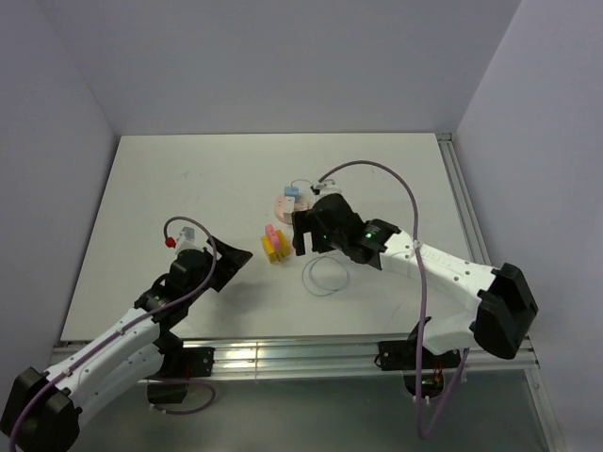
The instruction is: Insert the plug
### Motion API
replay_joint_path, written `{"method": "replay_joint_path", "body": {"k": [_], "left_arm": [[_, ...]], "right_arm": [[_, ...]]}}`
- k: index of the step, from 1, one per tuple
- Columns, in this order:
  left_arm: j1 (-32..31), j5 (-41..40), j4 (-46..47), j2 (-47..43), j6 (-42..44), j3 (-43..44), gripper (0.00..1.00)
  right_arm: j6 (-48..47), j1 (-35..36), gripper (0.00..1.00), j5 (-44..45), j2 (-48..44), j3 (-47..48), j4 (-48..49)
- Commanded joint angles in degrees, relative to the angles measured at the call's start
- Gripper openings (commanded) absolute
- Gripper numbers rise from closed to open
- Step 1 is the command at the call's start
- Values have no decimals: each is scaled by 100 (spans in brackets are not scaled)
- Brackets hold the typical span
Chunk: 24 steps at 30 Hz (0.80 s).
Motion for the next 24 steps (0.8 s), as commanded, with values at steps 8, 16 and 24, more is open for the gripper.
{"method": "replay_joint_path", "body": {"k": [8,16,24], "left_arm": [[668,1742,1754,-499,-429,-810,84],[1055,2552,3381,-386,-1009,-1646,85],[1213,2833,3919,-718,-1247,-2103,85]], "right_arm": [[410,-490,100,-312,-1653,-2200,2160],[929,-542,100,13,-2680,-3616,2793],[1236,-586,100,-48,-4068,-4679,3224]]}}
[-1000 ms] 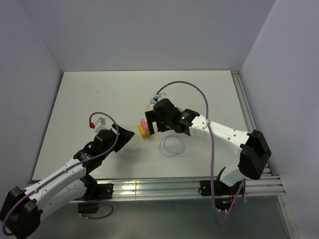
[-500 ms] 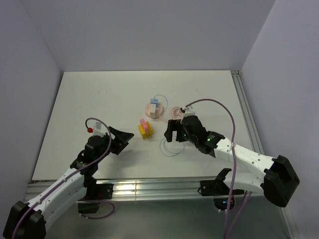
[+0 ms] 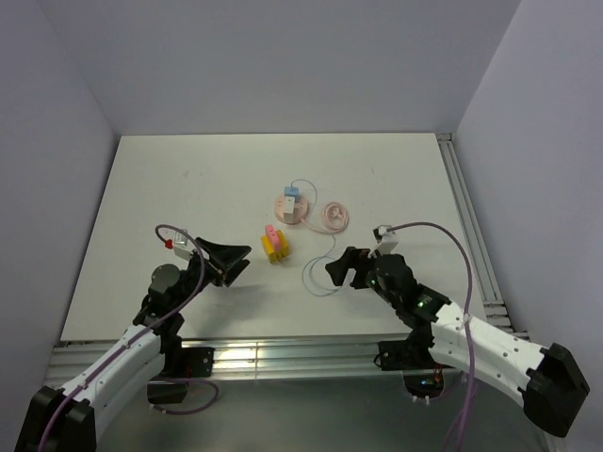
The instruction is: Insert the plug
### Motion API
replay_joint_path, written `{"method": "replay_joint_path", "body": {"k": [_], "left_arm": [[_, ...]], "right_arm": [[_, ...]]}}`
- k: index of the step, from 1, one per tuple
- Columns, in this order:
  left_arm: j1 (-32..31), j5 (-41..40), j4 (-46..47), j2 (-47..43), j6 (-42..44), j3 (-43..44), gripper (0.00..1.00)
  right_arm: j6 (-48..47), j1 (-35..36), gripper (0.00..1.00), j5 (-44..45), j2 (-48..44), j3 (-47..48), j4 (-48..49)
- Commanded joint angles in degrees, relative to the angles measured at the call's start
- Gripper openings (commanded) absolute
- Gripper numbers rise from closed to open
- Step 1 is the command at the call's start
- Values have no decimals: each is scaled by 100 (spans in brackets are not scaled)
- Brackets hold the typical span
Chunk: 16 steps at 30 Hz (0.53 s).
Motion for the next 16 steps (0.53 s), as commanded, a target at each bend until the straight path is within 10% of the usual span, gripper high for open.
{"method": "replay_joint_path", "body": {"k": [1,16], "left_arm": [[94,335,716,-251,-215,-724,85],[156,538,743,-1693,-690,-1287,87]], "right_arm": [[266,-68,100,-66,-577,-346,634],[1470,-112,100,-258,-2468,-1725,950]]}}
